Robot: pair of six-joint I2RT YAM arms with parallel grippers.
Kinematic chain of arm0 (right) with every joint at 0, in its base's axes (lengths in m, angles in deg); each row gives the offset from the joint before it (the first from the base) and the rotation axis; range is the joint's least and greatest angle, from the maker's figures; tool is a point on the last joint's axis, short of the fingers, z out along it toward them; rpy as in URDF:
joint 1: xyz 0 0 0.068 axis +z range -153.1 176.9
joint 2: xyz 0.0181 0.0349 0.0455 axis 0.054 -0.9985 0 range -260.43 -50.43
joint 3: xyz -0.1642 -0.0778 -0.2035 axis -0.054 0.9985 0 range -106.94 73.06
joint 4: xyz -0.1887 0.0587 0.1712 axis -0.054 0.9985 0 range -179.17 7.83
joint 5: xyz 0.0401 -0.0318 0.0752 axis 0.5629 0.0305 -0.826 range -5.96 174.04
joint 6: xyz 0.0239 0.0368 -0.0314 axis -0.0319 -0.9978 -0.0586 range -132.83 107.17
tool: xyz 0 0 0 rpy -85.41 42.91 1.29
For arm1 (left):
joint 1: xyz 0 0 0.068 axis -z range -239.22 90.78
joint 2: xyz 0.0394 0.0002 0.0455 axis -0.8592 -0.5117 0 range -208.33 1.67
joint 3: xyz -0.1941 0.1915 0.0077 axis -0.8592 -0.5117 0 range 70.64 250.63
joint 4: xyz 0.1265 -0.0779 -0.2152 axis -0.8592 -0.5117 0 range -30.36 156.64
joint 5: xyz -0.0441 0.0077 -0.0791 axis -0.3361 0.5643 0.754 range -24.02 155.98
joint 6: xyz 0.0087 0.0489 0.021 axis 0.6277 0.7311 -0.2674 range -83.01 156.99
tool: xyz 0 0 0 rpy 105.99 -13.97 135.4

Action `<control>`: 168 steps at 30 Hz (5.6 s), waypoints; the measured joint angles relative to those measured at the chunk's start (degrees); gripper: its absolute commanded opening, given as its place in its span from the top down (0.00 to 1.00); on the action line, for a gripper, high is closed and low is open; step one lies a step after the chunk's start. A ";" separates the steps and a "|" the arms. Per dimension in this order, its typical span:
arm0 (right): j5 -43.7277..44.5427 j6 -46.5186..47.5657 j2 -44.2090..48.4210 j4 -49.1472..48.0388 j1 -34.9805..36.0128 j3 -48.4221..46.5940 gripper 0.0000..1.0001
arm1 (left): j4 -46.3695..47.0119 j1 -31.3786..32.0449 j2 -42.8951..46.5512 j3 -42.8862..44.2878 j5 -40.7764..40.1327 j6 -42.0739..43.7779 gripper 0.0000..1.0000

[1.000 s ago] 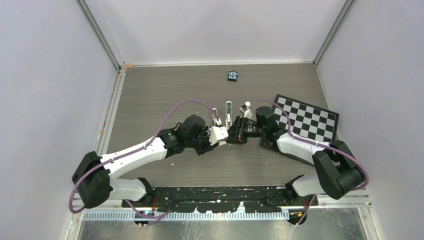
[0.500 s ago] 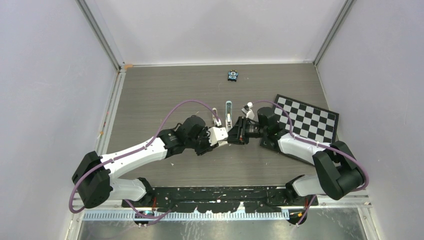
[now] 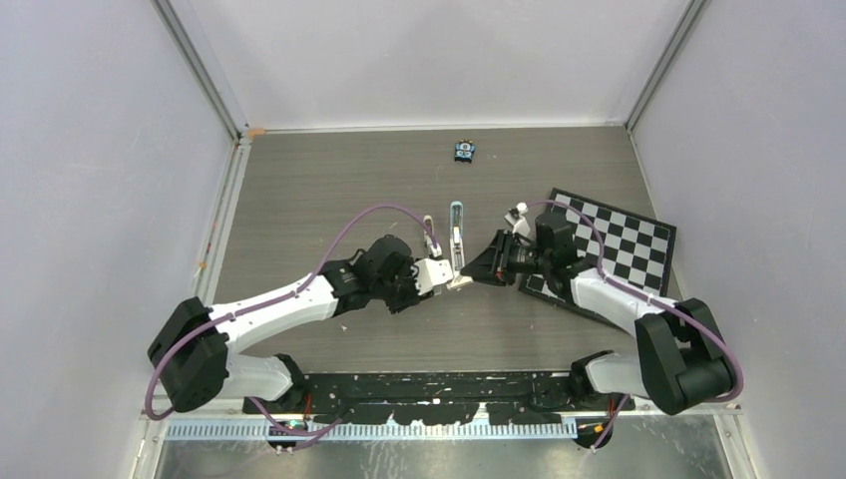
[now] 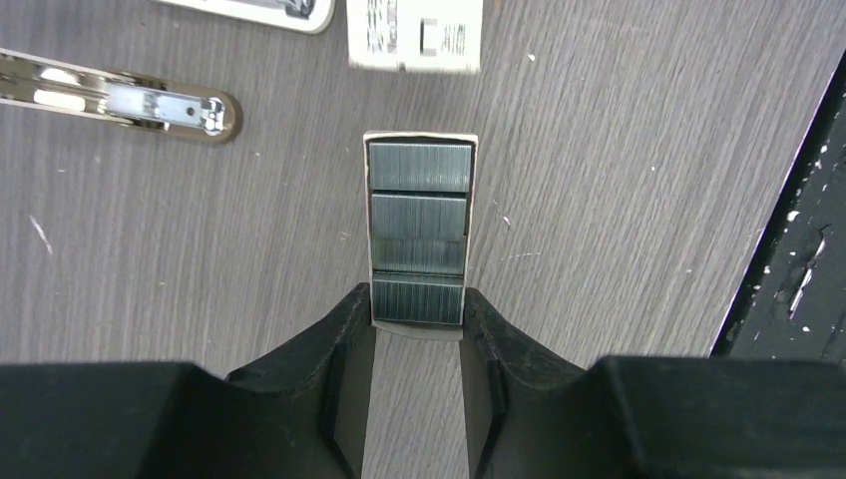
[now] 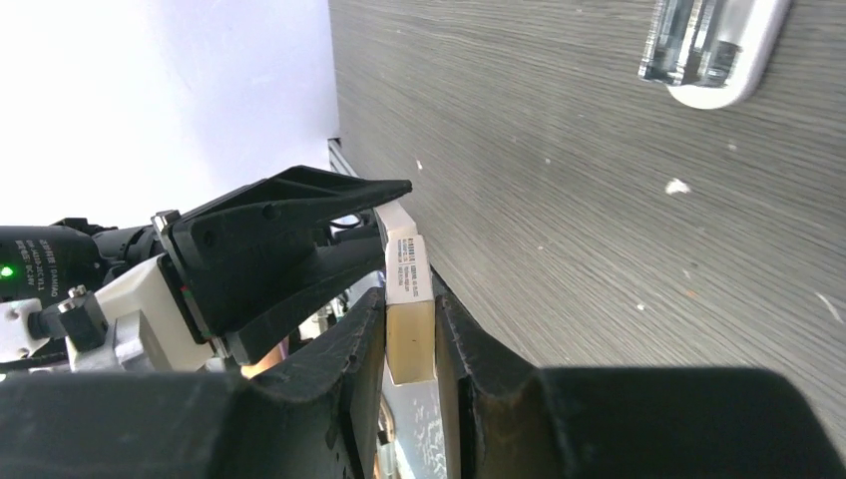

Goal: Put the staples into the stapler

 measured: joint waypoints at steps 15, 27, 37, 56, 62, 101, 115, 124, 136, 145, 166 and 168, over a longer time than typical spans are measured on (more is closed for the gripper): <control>6.86 13.57 4.15 23.41 -2.99 -1.70 0.69 | 0.09 0.00 -9.79 0.33 1.70 -7.13 0.78; 11.41 17.22 1.44 28.20 -2.99 -1.75 0.64 | -2.60 0.02 -21.64 7.93 3.41 -13.07 0.68; 16.48 18.49 -2.25 32.76 -2.97 -5.22 0.60 | -3.34 0.02 -21.40 8.26 3.98 -13.94 0.43; 28.83 19.80 3.54 44.15 -0.74 -13.00 0.61 | -3.93 -9.62 0.02 8.74 -6.91 -16.55 0.00; 30.71 18.12 1.57 43.65 5.11 -12.98 0.66 | -5.88 -12.07 7.96 8.79 -7.50 -16.92 0.00; 56.57 12.48 -27.30 44.44 35.50 -37.33 0.72 | -13.64 -11.98 33.22 4.35 -41.38 -22.10 0.00; 58.58 11.91 -28.35 47.30 37.40 -39.28 0.73 | -11.08 -11.98 36.46 1.84 -42.84 -20.79 0.00; 58.55 11.43 -28.35 47.71 38.69 -39.28 0.74 | -10.86 -11.98 36.52 1.66 -42.82 -20.79 0.00; 58.55 11.06 -28.37 47.69 39.15 -39.28 0.75 | -10.78 -11.98 36.94 1.64 -42.82 -19.89 0.00; 58.29 11.06 -29.40 47.67 39.17 -39.28 0.75 | -10.75 -11.98 37.03 1.55 -42.84 -19.21 0.00; 57.88 11.06 -29.70 47.63 39.43 -39.28 0.74 | -10.32 -11.98 37.62 0.90 -42.84 -18.01 0.00; 57.88 11.06 -30.01 47.67 39.45 -39.28 0.73 | -10.32 -11.98 37.66 0.90 -42.84 -18.01 0.00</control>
